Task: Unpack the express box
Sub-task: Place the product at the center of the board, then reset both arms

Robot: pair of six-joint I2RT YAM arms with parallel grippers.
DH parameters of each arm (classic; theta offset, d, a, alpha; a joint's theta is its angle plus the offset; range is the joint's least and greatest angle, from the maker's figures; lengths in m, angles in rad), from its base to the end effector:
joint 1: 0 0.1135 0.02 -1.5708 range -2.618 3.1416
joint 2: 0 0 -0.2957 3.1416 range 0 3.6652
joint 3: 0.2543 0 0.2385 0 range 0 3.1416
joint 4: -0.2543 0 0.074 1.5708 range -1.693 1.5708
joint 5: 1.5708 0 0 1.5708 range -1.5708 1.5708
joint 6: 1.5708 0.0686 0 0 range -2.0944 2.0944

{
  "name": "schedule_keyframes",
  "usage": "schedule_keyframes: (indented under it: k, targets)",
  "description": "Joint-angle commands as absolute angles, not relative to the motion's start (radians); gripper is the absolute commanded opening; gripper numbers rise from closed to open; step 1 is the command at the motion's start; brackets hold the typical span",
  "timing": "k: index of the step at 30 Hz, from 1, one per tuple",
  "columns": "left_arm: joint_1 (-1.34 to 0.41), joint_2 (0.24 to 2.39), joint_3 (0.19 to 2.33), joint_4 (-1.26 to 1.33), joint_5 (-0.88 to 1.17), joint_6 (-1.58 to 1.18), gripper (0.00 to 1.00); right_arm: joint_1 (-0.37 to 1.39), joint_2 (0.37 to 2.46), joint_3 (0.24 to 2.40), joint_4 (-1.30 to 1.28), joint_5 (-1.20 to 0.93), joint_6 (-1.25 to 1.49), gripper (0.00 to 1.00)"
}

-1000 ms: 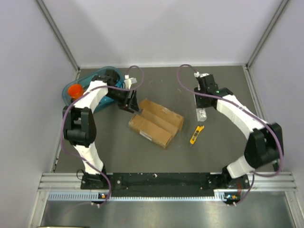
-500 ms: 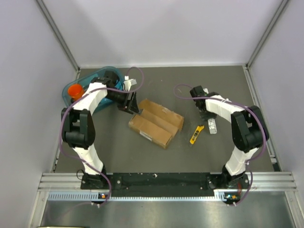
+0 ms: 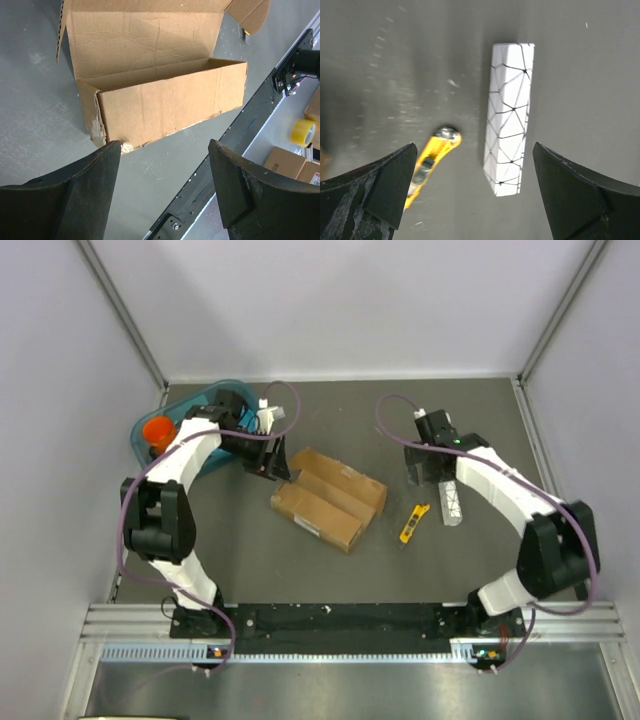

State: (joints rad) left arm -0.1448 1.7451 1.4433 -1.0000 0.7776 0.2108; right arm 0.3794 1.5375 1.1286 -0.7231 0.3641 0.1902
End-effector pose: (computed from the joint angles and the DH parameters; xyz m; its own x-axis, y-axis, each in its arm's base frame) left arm 0.3316 -0.0970 0.2749 -0.8727 0.2779 -0.4014 0.4806 0.6341 -0.6058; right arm 0.2919 0.0901 0.2473 -0.8646 -0.1545 -0.4781 -0.0429 0.9707 -0.2362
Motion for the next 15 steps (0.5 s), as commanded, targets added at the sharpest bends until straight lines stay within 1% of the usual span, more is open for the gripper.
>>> schedule_keyframes:
  k: [1, 4, 10, 15]
  targets:
    - [-0.144, 1.683, 1.465, -1.051, 0.750, 0.248, 0.77, 0.385, 1.350, 1.181, -0.721, 0.191, 0.229, 0.99]
    - [-0.146, 1.657, 1.477, -1.057, 0.732, 0.253, 0.78, 0.387, 1.258, 1.152, -0.719, 0.074, 0.265, 0.99]
    - [-0.144, 1.623, 1.462, -1.048, 0.698, 0.238, 0.80, 0.387, 1.160, 1.071, -0.704, -0.101, 0.322, 0.99]
    - [-0.143, 1.569, 1.416, -1.017, 0.687, 0.244, 0.81, 0.387, 1.057, 1.042, -0.686, -0.146, 0.304, 0.99]
